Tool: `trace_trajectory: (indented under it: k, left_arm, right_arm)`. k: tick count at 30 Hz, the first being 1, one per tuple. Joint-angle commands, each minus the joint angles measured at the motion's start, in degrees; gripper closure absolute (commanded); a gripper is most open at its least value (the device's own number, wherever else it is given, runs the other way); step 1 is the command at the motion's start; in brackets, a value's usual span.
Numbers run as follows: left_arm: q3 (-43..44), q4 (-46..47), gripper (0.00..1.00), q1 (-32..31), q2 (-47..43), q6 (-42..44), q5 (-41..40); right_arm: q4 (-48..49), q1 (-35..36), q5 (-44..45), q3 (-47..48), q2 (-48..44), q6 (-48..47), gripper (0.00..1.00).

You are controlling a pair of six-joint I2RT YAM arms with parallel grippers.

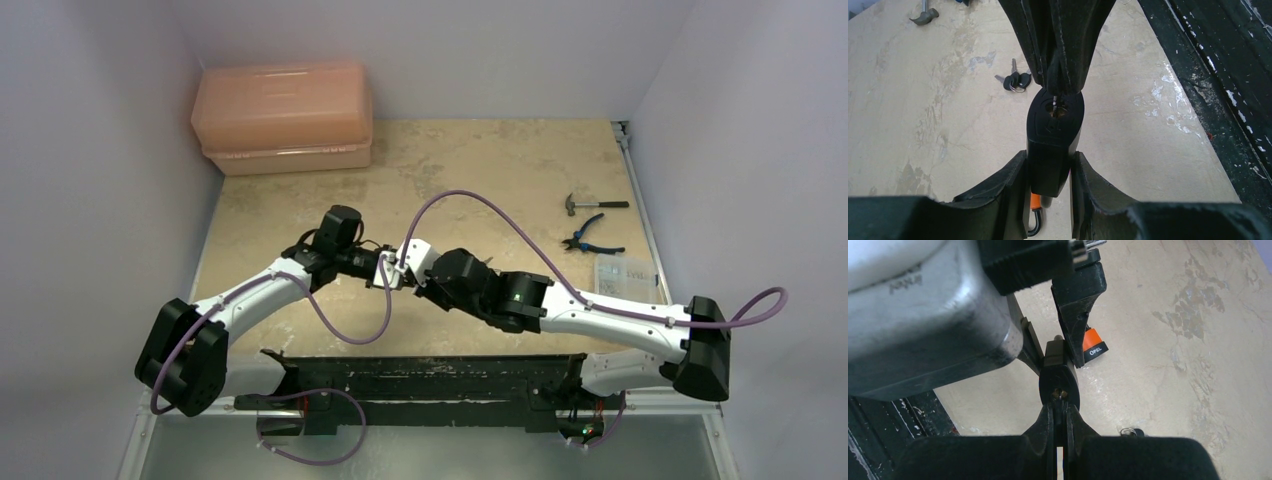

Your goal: Unlock with the key

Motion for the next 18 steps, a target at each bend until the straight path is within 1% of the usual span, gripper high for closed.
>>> trace_trajectory:
  k: [1, 11, 15, 18]
  left_arm:
    - [1.7, 6.9, 1.0, -1.0, -2.9, 1.0, 11.8]
    - [1.7, 7.8, 1.0, -1.0, -2.7, -0.4, 15.6]
    - [1.9, 7.9, 1.0, -1.0, -2.4, -0.4, 17.1]
    - [1.7, 7.9, 1.0, -0.9, -2.6, -0.3, 16.8]
  right_arm:
    - [4.4, 0.2, 1.1, 2.2, 1.8, 0.8, 1.0]
    - [11.7, 0.4, 0.5, -1.2, 5.4, 4.9, 1.0]
    - [15.6, 0.5, -2.2, -2.4, 5.3, 5.7, 1.0]
    - [17.2, 0.5, -1.5, -3.2, 5.2, 7.5, 1.0]
